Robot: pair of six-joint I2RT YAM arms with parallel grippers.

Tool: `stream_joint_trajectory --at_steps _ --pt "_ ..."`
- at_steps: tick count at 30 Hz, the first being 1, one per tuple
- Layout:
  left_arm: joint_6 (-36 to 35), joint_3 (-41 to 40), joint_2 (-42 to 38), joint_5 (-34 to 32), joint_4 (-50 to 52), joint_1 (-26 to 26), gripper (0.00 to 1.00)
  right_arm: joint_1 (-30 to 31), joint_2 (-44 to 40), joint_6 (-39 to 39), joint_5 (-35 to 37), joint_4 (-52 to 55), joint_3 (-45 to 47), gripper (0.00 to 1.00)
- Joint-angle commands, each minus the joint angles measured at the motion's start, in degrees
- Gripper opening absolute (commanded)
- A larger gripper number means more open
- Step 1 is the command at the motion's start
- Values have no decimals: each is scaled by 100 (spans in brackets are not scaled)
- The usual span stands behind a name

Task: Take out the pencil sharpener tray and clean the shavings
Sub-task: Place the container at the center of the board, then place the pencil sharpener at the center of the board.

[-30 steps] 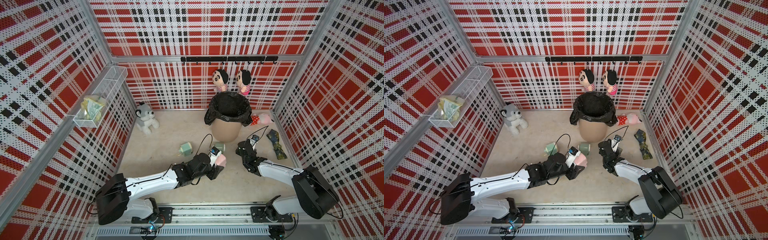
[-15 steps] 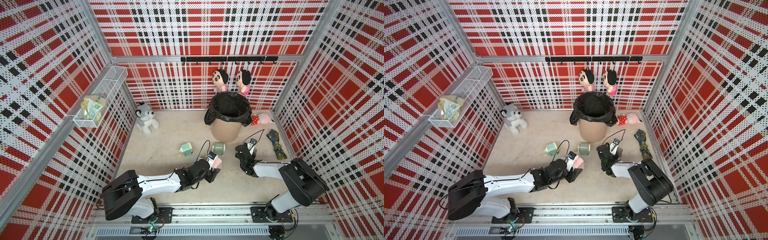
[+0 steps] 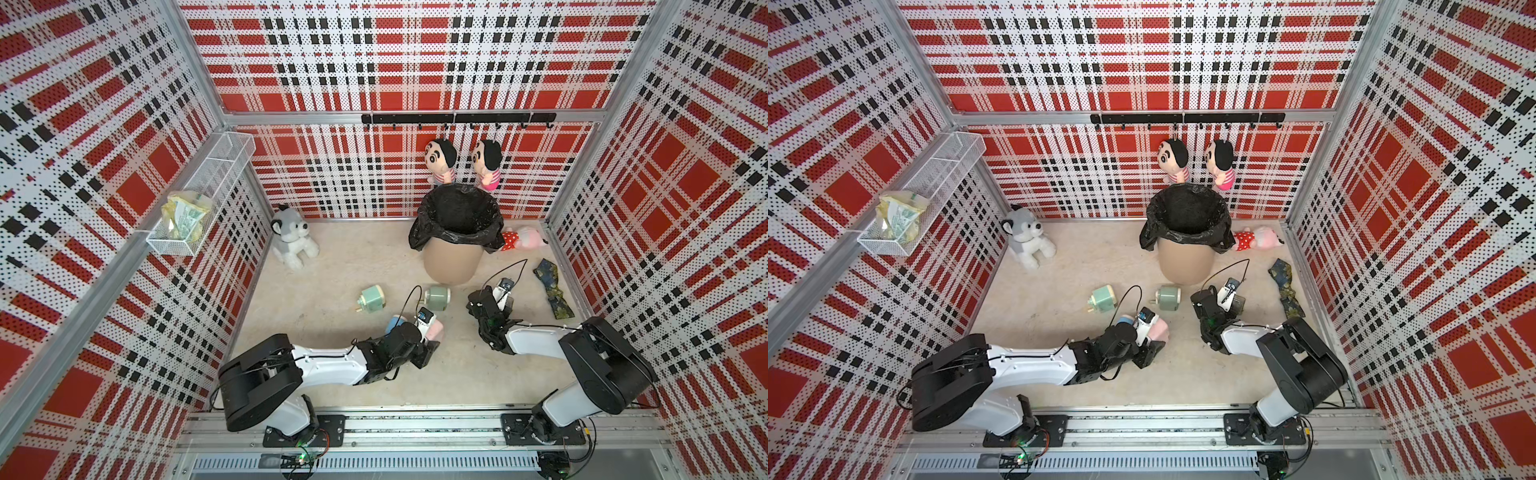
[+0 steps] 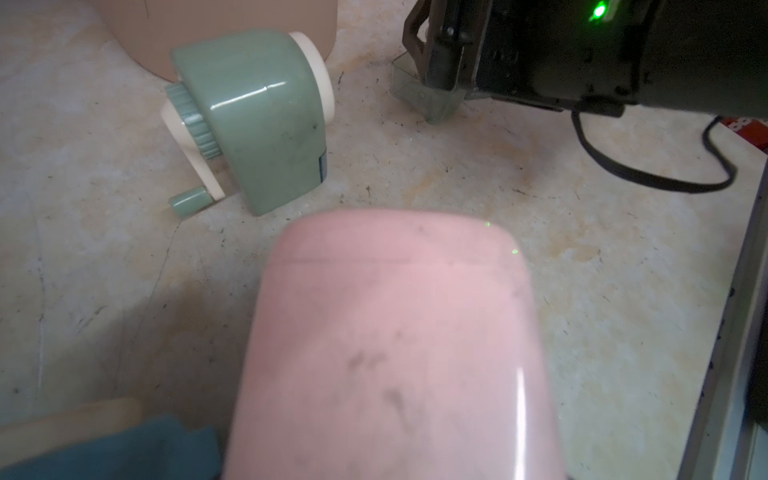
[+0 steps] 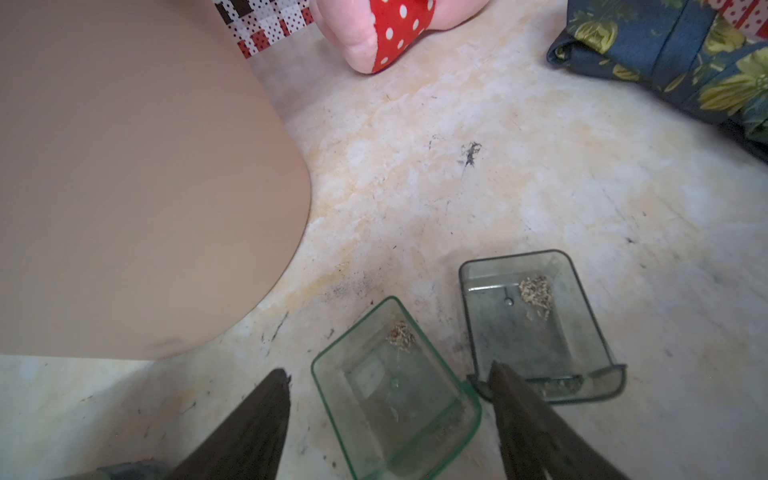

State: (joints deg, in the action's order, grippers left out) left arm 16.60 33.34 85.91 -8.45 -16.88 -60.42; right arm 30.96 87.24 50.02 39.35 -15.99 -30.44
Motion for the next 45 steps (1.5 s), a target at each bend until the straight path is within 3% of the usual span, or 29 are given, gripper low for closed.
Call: stream_joint_trajectory --at_steps 1,11,16,22,25,30,41,45 --pt "34 16 169 -22 -351 -31 53 44 -508 -67 50 233 -39 80" --pt "-216 405 973 -6 -272 -40 52 -59 -2582 -621 117 1144 -481 86" --pt "-202 428 1186 22 -420 -57 53 -116 -2887 -885 90 1436 -727 86" --pt "-115 301 1245 99 -492 -101 66 -193 -2907 -942 16 1464 -721 87" --pt "-65 171 1113 129 -503 -118 87 -204 -2846 -954 -54 1441 -734 87" --pt "-10 24 657 199 -479 -137 100 -196 -2714 -966 -136 1427 -784 87" --pt "-148 572 -579 312 460 -137 98 -198 -2818 -995 -151 1421 -677 87" --pt "-47 731 -958 376 711 278 98 -198 -2968 -1015 -195 1483 -614 87"
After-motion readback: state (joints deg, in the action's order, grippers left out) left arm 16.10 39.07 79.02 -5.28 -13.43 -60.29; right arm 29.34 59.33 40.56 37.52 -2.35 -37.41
